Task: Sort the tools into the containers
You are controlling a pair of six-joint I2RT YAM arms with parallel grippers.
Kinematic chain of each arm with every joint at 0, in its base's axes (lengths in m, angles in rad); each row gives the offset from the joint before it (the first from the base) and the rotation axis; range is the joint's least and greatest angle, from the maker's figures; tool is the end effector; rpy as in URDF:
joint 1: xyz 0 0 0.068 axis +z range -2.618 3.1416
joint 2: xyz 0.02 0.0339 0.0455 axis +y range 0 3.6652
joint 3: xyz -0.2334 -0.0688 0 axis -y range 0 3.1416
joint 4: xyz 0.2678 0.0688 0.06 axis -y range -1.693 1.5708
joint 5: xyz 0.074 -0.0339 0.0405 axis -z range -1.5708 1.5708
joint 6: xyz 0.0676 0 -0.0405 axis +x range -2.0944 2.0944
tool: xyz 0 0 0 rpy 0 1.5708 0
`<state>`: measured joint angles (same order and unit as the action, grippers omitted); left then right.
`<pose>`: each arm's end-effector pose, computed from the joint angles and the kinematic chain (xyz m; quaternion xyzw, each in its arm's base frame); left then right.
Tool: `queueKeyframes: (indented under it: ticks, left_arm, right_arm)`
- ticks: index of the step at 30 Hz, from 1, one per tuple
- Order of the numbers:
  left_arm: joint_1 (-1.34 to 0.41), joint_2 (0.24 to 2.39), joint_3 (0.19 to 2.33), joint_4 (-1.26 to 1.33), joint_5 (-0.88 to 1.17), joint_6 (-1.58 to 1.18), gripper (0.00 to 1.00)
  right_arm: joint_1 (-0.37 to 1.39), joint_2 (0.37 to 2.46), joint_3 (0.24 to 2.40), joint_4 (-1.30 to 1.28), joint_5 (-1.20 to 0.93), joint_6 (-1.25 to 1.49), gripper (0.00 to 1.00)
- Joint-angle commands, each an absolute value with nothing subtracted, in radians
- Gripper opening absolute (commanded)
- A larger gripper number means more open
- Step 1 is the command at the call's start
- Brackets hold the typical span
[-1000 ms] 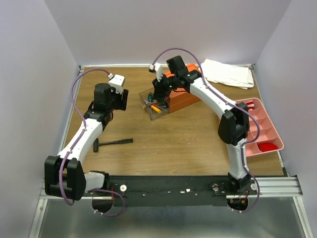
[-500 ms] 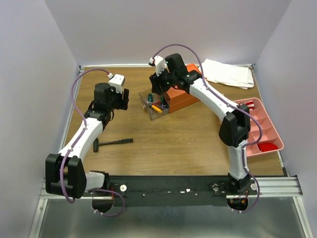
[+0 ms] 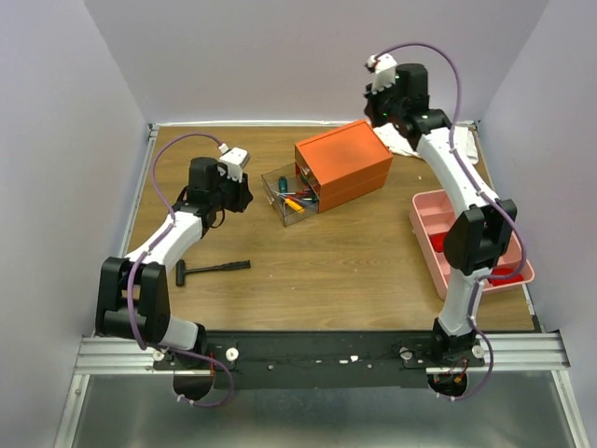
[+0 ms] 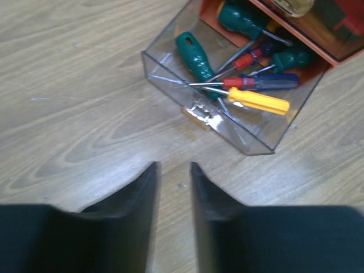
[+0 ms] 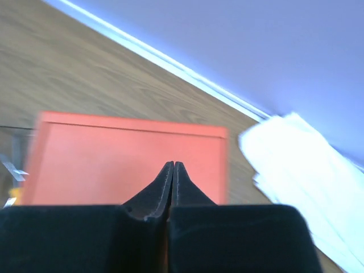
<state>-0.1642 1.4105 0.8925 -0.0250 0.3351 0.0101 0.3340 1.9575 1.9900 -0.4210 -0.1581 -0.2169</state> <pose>0.3546 -0.0813 0.1922 0.1564 0.8482 -0.1821 0.4721 0.4727 0.1753 0.3450 -0.2675 0.7845 0.0980 0.5508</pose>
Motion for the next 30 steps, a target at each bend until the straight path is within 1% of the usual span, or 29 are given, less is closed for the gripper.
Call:
queueKeyframes:
  ticks: [1, 3, 4, 13, 21, 30]
  left_arm:
    - [-0.167, 1.469, 0.920, 0.049, 0.459, -0.021, 0.13]
    - [-0.169, 1.486, 0.925, 0.058, 0.469, -0.029, 0.01]
    - [-0.169, 1.502, 0.931, 0.064, 0.475, -0.029, 0.00]
    - [-0.176, 1.626, 1.000, 0.092, 0.509, -0.037, 0.00]
    - [-0.222, 1.744, 1.104, 0.051, 0.545, -0.006, 0.00]
    - [-0.304, 1.819, 1.170, 0.051, 0.523, 0.020, 0.00]
  right_arm:
    - [0.220, 2.017, 1.979, -0.423, -0.138, -0.212, 0.01]
    - [0.172, 2.051, 1.986, -0.419, -0.138, -0.215, 0.01]
    - [0.158, 2.063, 1.991, -0.419, -0.135, -0.231, 0.01]
    - [0.080, 2.192, 2.048, -0.476, -0.230, -0.268, 0.01]
    - [0.078, 2.232, 2.056, -0.561, -0.460, -0.298, 0.01]
    - [0.078, 2.240, 2.026, -0.587, -0.515, -0.291, 0.01]
